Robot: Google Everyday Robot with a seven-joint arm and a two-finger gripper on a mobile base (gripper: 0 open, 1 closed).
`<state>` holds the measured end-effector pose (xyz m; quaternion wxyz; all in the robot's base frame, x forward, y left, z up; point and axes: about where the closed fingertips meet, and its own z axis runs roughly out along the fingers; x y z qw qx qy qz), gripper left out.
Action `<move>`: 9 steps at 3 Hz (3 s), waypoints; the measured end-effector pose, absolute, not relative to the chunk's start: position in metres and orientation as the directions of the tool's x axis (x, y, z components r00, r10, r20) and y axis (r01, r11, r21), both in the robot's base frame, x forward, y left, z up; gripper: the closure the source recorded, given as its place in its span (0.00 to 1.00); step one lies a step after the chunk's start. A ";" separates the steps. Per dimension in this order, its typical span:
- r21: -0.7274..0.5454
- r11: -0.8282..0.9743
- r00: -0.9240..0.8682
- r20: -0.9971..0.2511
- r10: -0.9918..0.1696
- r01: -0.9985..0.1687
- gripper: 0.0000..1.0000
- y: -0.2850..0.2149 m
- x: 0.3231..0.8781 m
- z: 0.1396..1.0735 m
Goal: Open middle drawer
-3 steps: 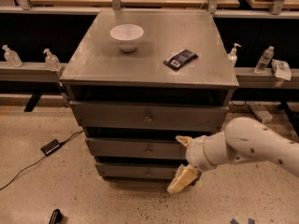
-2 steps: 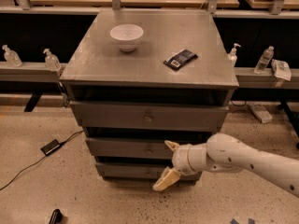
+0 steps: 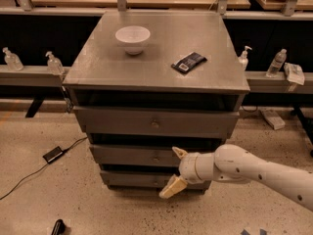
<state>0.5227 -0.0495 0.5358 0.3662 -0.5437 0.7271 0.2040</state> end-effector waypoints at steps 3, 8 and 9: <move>-0.167 0.399 -0.085 -0.835 -0.543 -0.902 0.00 -0.064 0.620 0.426; -0.166 0.352 -0.067 -0.823 -0.564 -0.921 0.00 -0.064 0.641 0.445; -0.117 0.339 -0.112 -0.803 -0.585 -0.933 0.00 -0.063 0.649 0.417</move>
Offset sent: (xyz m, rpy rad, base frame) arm 0.1252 -0.0208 -0.1323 0.0883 -0.1392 -0.0512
